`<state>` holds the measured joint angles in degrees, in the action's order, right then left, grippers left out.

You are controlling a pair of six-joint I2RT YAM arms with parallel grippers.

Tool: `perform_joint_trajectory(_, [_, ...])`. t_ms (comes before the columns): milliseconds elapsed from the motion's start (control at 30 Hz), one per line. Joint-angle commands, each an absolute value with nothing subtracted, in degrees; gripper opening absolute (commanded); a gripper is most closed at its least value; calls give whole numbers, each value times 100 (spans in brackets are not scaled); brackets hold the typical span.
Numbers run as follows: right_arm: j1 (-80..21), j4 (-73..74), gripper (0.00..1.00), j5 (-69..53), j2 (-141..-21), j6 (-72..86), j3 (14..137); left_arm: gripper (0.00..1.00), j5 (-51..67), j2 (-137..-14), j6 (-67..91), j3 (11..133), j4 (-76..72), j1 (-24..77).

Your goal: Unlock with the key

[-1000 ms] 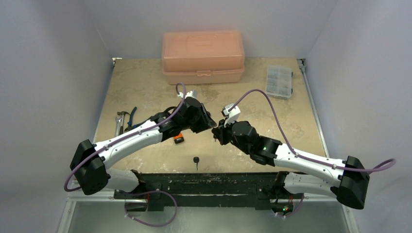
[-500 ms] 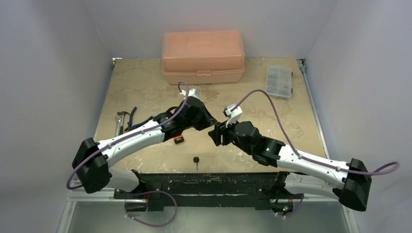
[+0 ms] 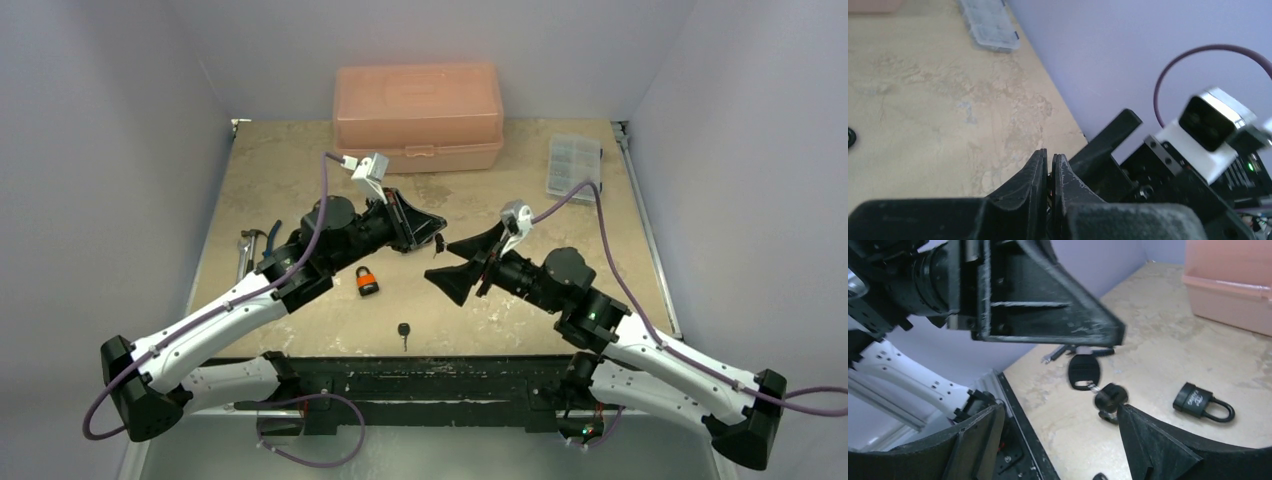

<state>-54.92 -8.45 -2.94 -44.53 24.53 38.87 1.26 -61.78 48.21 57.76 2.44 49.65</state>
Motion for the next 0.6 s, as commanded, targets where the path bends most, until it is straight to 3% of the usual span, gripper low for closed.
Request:
perform_joint_trajectory(0, [-4773, -1719, 90, -1992, -4329, 2976, 4061, 0, 925, -6015, 3948, 6243, -181, 4974])
perform_joint_trajectory(267, [-4468, -3169, 82, -3304, -4345, 3861, 4056, 0, 1798, -5930, 3632, 6549, -431, 4972])
perform_joint_trajectory(567, [-4465, -3507, 62, -3206, -4539, 4157, 4238, 0, 1978, -5981, 3666, 6597, -616, 4975])
